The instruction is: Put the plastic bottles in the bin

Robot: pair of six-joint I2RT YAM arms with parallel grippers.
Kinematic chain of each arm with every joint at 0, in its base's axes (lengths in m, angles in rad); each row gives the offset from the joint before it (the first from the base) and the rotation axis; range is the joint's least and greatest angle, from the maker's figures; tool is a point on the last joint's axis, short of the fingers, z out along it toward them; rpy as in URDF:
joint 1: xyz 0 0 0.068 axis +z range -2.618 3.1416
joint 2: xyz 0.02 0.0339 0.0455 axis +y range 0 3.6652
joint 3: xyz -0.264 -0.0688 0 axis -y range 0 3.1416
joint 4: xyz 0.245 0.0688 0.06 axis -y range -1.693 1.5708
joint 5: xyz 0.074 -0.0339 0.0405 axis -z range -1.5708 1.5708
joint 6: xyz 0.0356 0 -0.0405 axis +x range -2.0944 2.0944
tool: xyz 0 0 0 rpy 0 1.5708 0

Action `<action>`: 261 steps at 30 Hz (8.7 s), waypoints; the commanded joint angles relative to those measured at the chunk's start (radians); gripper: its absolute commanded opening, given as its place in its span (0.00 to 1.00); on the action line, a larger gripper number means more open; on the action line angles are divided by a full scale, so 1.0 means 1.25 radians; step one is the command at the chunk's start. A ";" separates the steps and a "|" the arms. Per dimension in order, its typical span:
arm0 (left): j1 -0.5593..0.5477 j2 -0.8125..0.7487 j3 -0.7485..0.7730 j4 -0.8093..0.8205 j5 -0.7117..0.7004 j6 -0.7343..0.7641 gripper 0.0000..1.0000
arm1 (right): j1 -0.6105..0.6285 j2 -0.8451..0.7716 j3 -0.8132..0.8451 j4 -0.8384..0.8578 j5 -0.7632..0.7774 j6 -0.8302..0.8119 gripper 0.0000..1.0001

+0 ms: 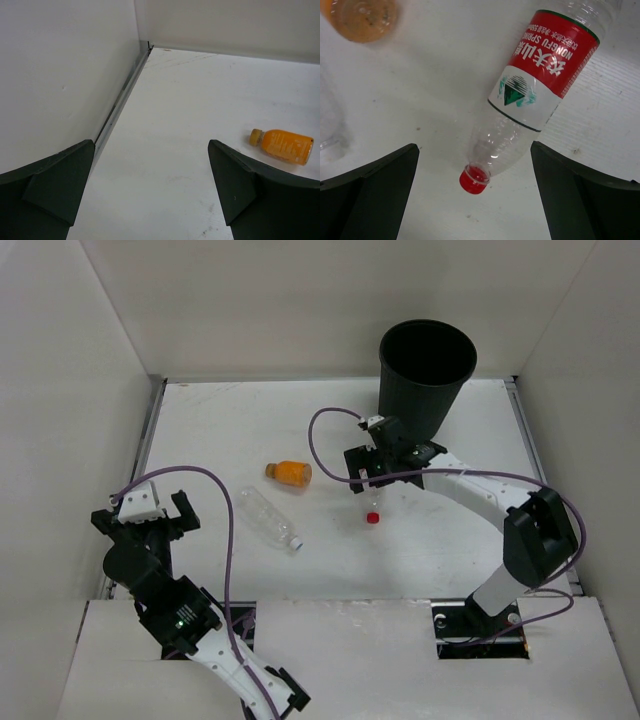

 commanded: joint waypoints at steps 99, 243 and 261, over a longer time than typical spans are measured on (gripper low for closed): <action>-0.042 -0.031 0.053 -0.019 0.006 0.063 1.00 | -0.345 0.075 0.583 0.097 -0.021 -0.039 0.00; -1.236 1.277 1.047 0.773 0.092 -0.918 0.14 | -0.504 -0.288 0.444 0.193 -0.956 0.295 1.00; -1.258 1.317 1.130 0.775 0.079 -0.910 0.21 | -0.446 -0.219 0.434 0.215 -0.962 0.314 0.33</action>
